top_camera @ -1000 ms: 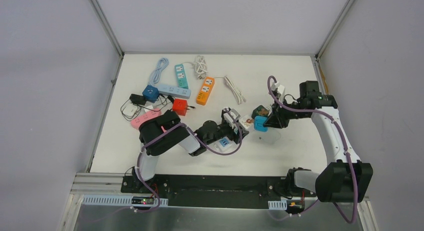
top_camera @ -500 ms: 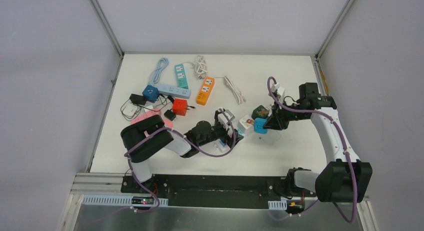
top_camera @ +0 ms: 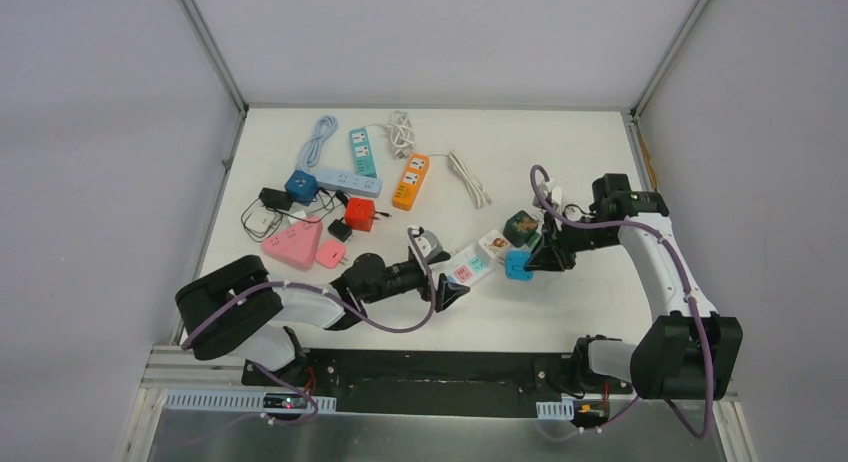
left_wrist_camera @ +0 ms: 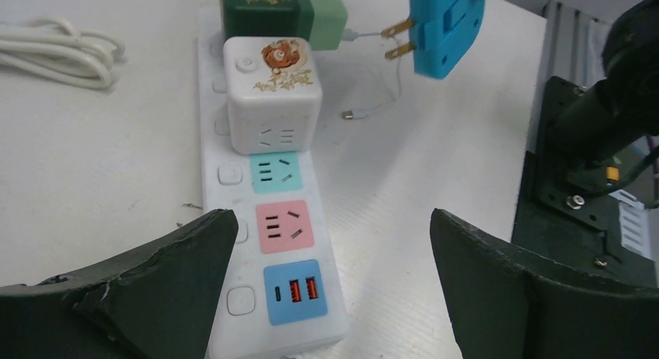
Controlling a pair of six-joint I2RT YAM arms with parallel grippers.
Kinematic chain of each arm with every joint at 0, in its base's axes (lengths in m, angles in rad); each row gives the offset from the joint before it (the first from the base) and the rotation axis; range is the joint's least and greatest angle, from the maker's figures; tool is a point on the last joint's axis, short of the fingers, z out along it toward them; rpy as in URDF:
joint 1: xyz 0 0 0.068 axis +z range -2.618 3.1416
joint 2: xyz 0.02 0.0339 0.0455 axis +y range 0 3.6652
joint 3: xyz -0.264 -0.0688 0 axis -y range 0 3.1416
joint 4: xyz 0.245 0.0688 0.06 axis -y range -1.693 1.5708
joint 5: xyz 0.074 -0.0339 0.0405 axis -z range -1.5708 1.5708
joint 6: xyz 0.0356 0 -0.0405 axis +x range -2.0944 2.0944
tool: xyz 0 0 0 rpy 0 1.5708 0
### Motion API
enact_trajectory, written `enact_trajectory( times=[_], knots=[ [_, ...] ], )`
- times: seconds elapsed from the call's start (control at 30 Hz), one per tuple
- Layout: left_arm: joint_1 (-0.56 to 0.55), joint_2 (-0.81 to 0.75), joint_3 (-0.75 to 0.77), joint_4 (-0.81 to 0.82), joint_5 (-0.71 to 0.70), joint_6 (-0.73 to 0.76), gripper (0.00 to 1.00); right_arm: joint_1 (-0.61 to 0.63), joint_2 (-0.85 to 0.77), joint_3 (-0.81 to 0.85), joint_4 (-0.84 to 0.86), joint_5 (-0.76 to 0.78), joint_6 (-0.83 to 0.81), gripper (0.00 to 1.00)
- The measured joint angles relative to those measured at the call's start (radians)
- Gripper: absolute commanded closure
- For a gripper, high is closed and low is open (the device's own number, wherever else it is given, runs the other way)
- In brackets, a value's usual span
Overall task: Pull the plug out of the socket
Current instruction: Place the plug at the center of the board.
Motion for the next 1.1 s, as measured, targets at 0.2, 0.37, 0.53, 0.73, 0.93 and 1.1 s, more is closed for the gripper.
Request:
enact_trajectory(
  times=[0.2,0.37,0.53,0.73,0.93,1.1],
  knots=[
    [0.0,-0.148,-0.018,-0.068,0.06,-0.002,0.01,0.066,-0.02,-0.076,-0.064,-0.011,-0.216,1.0],
    [0.0,-0.188,-0.018,-0.098,0.126,-0.034,0.02,0.143,-0.055,-0.126,-0.085,-0.009,-0.344,1.0],
    [-0.001,-0.122,0.031,-0.105,0.196,-0.115,0.07,0.179,-0.055,-0.131,-0.086,-0.003,-0.391,1.0],
    [-0.002,0.018,0.121,-0.069,0.257,-0.224,0.11,0.202,-0.038,-0.132,-0.086,0.002,-0.403,1.0],
    [-0.021,0.101,0.145,0.017,0.293,-0.292,0.16,0.214,-0.013,-0.132,-0.075,0.009,-0.386,1.0],
    [-0.035,0.157,0.184,0.066,0.307,-0.326,0.22,0.226,0.016,-0.132,-0.069,0.009,-0.358,1.0]
  ],
)
